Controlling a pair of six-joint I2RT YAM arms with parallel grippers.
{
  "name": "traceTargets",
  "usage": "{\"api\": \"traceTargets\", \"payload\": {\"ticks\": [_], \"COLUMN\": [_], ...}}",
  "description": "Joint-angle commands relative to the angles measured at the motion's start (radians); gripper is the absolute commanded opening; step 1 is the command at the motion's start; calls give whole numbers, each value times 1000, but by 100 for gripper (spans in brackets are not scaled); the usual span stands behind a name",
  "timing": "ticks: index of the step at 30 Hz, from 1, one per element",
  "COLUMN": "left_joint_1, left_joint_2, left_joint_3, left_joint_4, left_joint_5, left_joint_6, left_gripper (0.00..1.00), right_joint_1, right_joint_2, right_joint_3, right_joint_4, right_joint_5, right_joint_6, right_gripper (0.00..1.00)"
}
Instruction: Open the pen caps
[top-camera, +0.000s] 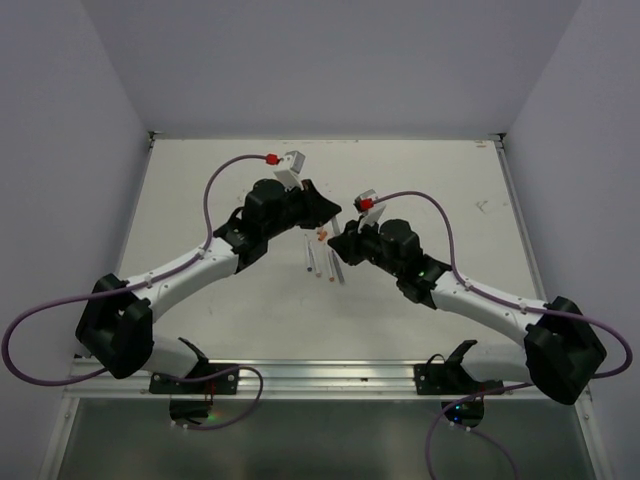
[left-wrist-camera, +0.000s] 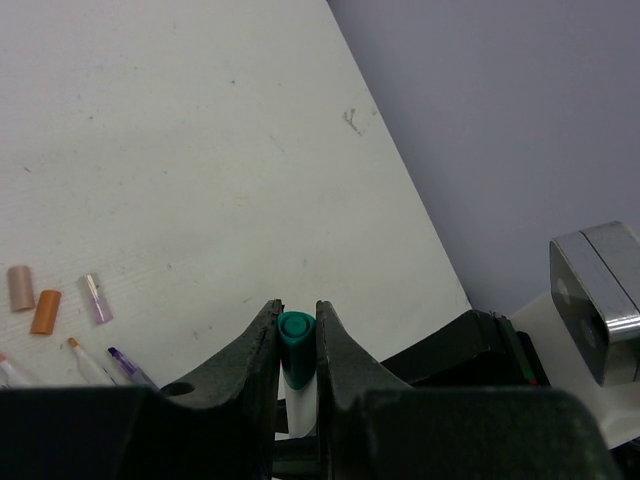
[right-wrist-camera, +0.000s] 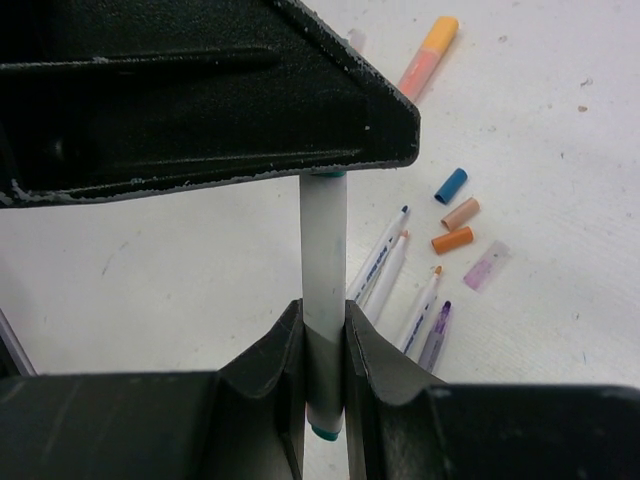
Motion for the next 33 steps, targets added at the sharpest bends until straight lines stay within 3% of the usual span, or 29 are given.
{"api": "traceTargets", "payload": {"ticks": [1, 14, 33], "left_joint_1": [49, 62, 121], "left_joint_2": [-94, -117, -80], "left_joint_3": [118, 181, 290], "left_joint_4": [244, 360, 265], "left_joint_5": [-274, -422, -605], "left_joint_6": [36, 90, -16], "left_gripper": [0, 0, 0], "right_joint_1": [14, 16, 23], "right_joint_2": [-7, -17, 37], "right_joint_3": [-78, -147, -163], "right_joint_4": [-162, -148, -118], "right_joint_5": [-37, -45, -61], "right_joint_6": [-10, -23, -43], "right_gripper": [0, 0, 0]}}
